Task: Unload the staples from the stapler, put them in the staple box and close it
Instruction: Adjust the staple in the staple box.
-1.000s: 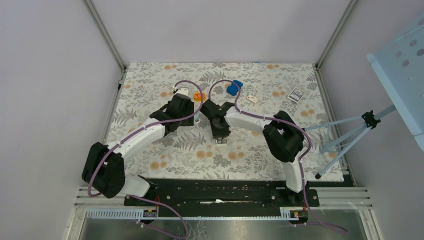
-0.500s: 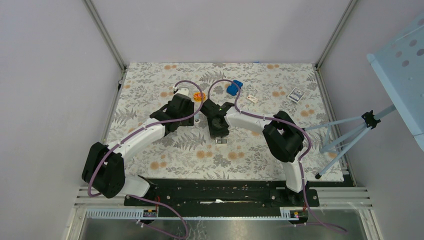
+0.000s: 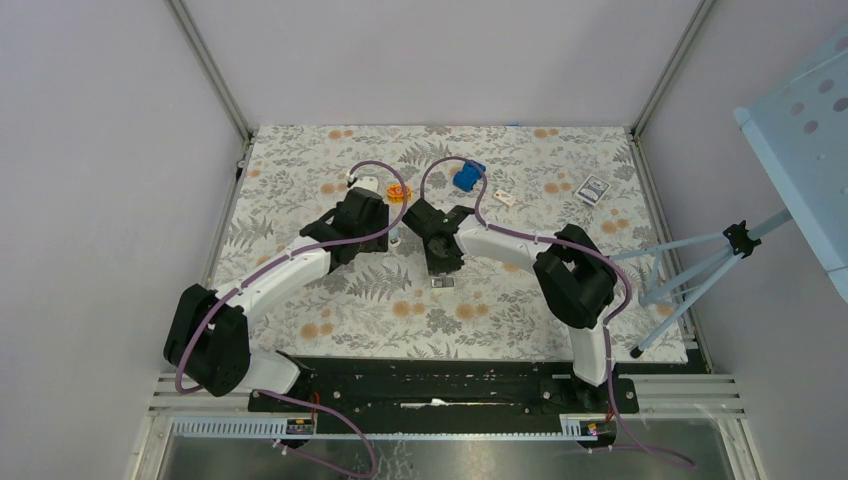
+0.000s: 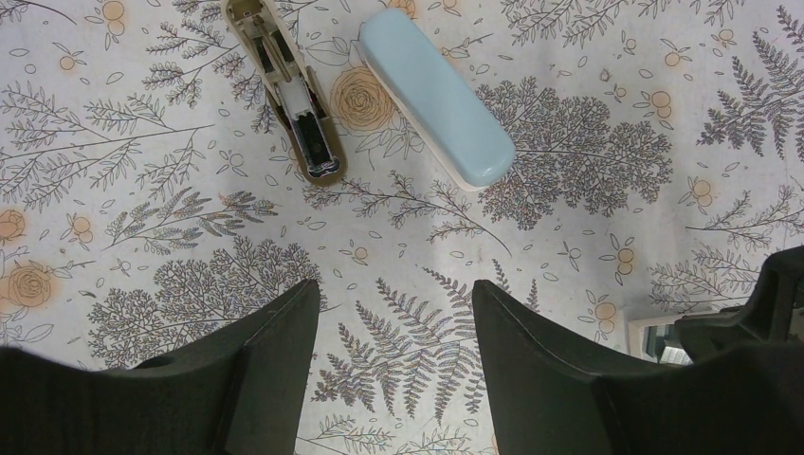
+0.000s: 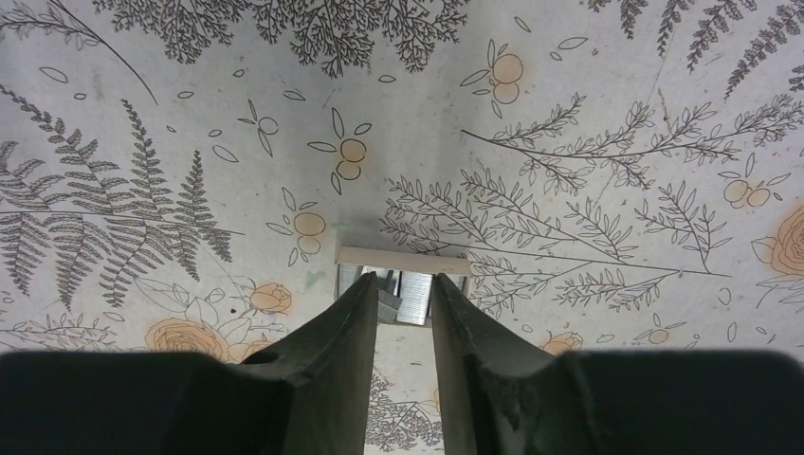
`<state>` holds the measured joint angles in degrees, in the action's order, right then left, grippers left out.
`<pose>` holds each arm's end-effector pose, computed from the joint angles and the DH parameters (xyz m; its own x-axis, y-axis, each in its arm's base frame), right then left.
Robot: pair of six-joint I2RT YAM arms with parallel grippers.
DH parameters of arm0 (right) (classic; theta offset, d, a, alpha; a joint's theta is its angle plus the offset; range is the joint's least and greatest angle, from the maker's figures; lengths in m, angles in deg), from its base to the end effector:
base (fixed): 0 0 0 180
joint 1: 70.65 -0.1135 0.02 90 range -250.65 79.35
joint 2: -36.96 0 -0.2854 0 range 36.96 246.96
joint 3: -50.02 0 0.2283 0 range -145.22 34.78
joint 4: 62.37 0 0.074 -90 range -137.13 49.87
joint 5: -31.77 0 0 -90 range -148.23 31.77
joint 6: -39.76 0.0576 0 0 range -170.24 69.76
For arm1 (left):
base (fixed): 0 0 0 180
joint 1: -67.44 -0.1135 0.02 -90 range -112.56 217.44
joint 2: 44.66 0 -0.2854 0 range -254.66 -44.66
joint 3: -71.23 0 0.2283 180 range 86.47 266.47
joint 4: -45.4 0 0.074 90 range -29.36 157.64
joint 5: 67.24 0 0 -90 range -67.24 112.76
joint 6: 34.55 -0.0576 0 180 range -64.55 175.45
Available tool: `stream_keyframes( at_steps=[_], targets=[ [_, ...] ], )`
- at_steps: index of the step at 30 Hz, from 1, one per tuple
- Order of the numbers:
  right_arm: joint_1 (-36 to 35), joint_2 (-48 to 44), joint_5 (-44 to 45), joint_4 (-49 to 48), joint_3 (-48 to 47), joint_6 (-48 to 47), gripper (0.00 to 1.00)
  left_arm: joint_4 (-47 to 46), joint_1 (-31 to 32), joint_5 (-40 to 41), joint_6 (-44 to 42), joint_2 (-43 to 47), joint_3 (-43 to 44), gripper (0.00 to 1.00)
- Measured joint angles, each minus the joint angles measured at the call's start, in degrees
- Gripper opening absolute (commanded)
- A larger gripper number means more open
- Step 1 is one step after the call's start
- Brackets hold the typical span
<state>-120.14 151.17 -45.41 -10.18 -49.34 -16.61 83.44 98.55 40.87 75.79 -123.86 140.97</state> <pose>0.2751 0.3023 0.1954 -0.8774 -0.1957 -0.4380 -0.2392 0.9699 0.0459 0.2479 -0.1287 0.2614 -0.7001 0.0366 -0.7131 0.0725 0.9972 -0.0199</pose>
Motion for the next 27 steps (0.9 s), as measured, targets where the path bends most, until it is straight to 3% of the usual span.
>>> stream_keyframes(
  at_steps=[6, 20, 27],
  targets=[
    [0.0, -0.4, -0.4, -0.5, 0.5, 0.1, 0.39, 0.0, 0.0, 0.0, 0.0, 0.0, 0.0, 0.65],
    [0.0, -0.7, -4.1, 0.0, 1.5, 0.3, 0.32, 0.0, 0.3, 0.4, 0.0, 0.4, 0.0, 0.65],
    [0.0, -0.6, -5.0, 0.3, 1.5, 0.3, 0.36, 0.0, 0.3, 0.4, 0.0, 0.4, 0.0, 0.65]
  ],
)
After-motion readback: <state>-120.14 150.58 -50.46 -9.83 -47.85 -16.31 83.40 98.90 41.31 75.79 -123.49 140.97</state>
